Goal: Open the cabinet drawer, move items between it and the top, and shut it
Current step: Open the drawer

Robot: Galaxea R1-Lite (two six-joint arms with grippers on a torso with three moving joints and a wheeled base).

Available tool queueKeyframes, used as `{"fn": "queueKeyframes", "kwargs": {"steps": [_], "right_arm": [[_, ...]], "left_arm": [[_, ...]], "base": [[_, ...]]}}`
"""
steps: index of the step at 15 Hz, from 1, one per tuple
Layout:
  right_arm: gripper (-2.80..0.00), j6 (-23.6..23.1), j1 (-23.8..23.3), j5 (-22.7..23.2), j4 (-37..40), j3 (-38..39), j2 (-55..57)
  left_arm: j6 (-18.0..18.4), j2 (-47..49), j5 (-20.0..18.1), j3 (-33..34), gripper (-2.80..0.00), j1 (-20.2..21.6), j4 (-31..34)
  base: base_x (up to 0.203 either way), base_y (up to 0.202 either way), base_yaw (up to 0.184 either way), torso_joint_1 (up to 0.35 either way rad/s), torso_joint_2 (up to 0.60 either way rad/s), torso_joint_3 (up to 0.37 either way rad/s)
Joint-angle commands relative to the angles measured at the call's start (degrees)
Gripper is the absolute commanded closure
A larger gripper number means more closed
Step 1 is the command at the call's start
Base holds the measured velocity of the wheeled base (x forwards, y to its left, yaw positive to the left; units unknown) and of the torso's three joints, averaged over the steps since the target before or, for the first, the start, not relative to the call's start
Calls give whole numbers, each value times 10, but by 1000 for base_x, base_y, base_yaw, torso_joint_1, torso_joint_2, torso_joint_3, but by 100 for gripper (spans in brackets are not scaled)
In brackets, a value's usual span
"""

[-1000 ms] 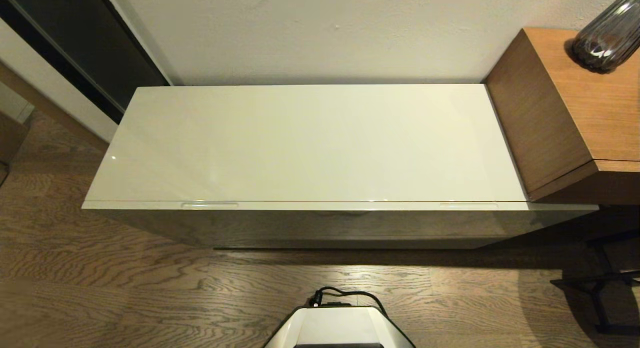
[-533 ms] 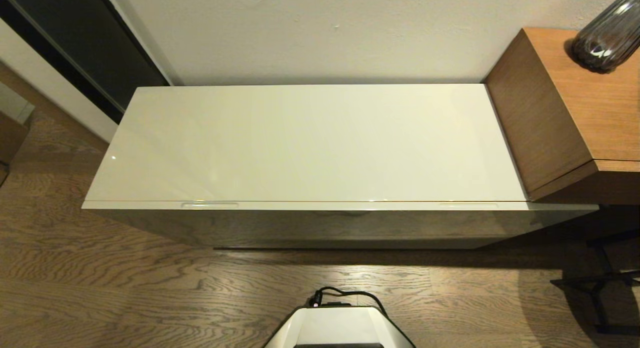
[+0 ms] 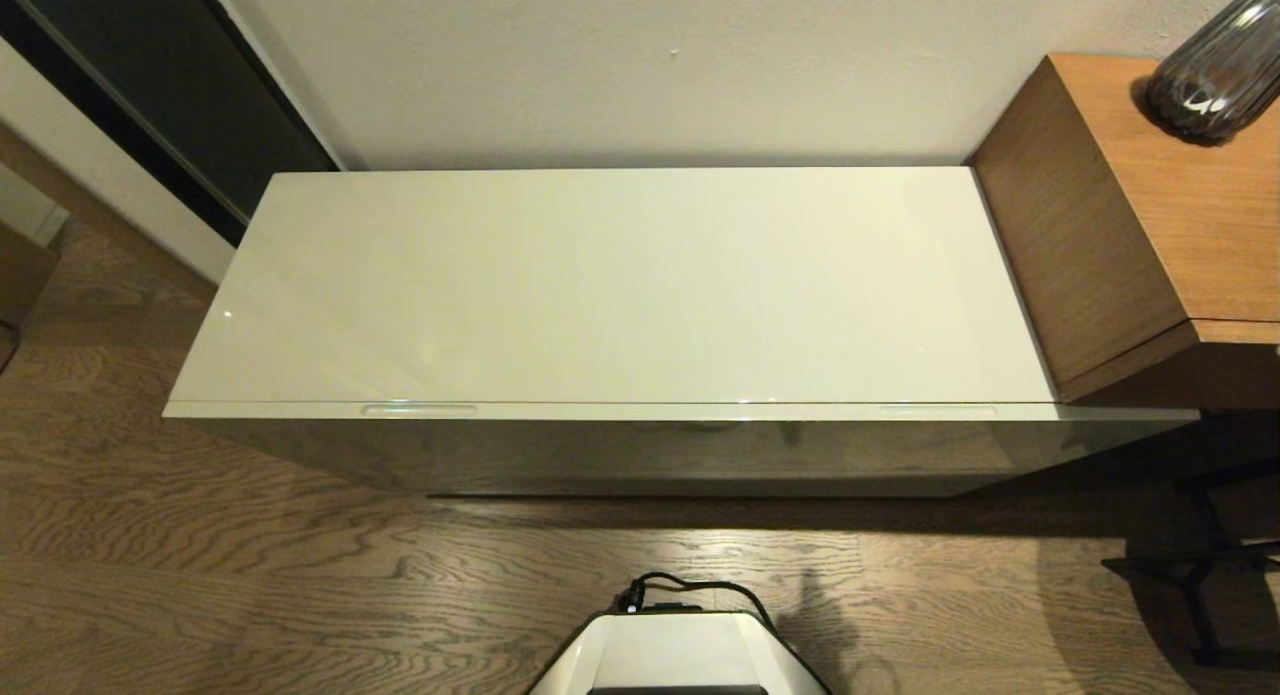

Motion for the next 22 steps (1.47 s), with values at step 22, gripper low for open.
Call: {"fn": "queueKeyframes", "kwargs": {"steps": [22], "right_arm": [[0, 70, 211, -230, -547, 52, 590]], "left_arm": [[0, 1, 0, 0, 0, 0, 0]], "base": [[0, 0, 0, 0, 0, 0]]}}
